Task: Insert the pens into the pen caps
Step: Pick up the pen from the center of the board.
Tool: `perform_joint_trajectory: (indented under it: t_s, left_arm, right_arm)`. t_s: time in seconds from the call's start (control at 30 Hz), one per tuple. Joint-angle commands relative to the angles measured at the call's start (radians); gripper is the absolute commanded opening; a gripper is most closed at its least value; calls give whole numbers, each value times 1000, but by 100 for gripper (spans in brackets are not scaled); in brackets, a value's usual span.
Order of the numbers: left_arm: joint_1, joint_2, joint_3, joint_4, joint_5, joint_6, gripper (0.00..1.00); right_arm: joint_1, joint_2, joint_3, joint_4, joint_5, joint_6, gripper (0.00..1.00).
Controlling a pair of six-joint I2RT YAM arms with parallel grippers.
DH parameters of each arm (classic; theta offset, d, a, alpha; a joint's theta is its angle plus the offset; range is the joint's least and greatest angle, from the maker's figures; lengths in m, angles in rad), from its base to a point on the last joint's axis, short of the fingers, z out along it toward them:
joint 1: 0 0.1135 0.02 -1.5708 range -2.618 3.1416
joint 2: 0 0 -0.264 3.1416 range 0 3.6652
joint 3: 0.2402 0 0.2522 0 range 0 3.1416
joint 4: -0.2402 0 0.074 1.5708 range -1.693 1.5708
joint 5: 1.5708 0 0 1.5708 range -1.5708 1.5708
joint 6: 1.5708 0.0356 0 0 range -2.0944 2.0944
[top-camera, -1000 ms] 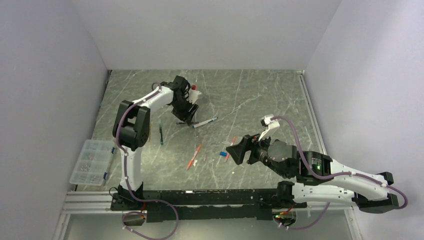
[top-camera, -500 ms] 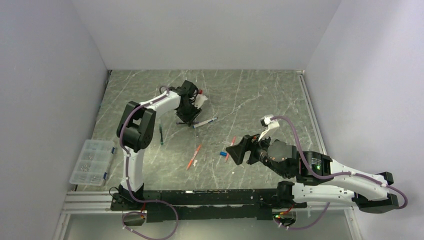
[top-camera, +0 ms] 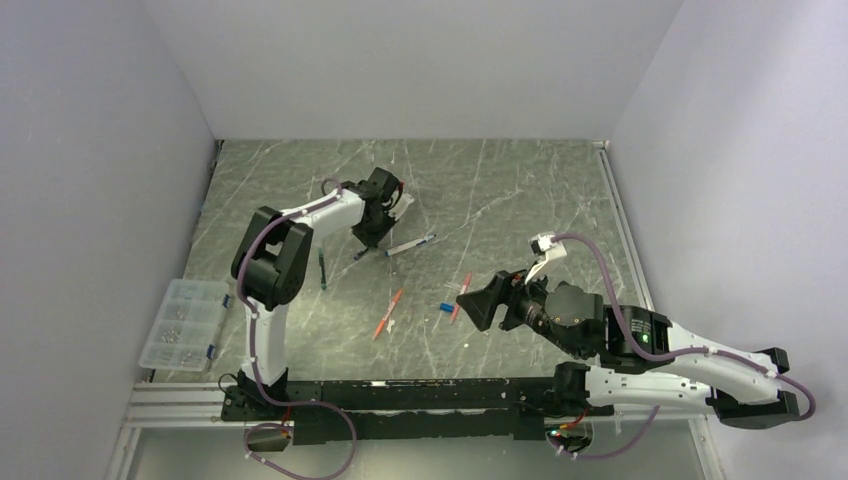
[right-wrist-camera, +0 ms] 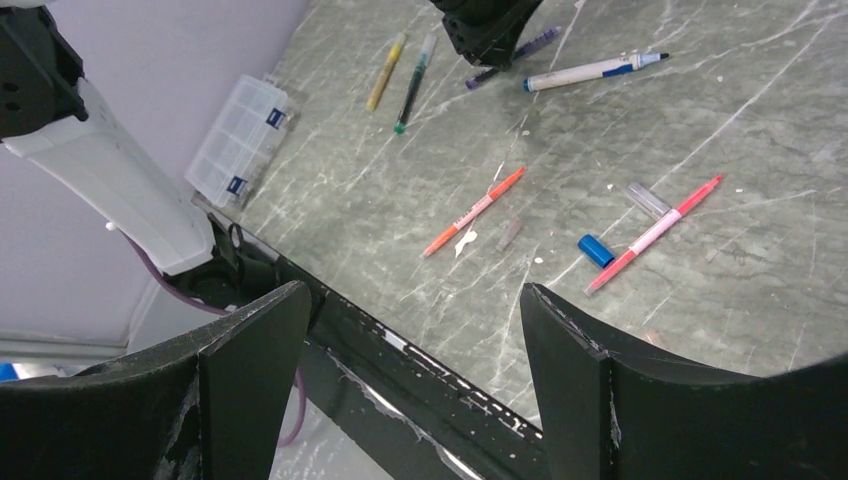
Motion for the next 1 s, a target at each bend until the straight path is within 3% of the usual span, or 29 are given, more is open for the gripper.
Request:
perform_joint_trajectory:
  t_s: [0.0, 0.33, 0.53, 0.73, 0.97]
  left_arm:
    - [-3, 24, -49, -50, -49, -65, 1]
    - [-10, -29, -42, -45, -48, -171, 0]
    - [-32, -116, -39, -77, -110, -205, 0]
    - [-46, -221, -44, -131, -156, -275, 0]
    - [-71, -381, -50, -224, -168, -324, 0]
  right_arm:
    - [-1, -9, 21, -1, 42, -4, 82]
    - [-1, 99, 105, -228, 215, 38, 82]
    - [-23, 162, 128, -257, 218, -31, 83]
    - [-171, 277, 123, -176, -9, -198, 82]
    - [-291, 423, 117, -126, -167, -309, 80]
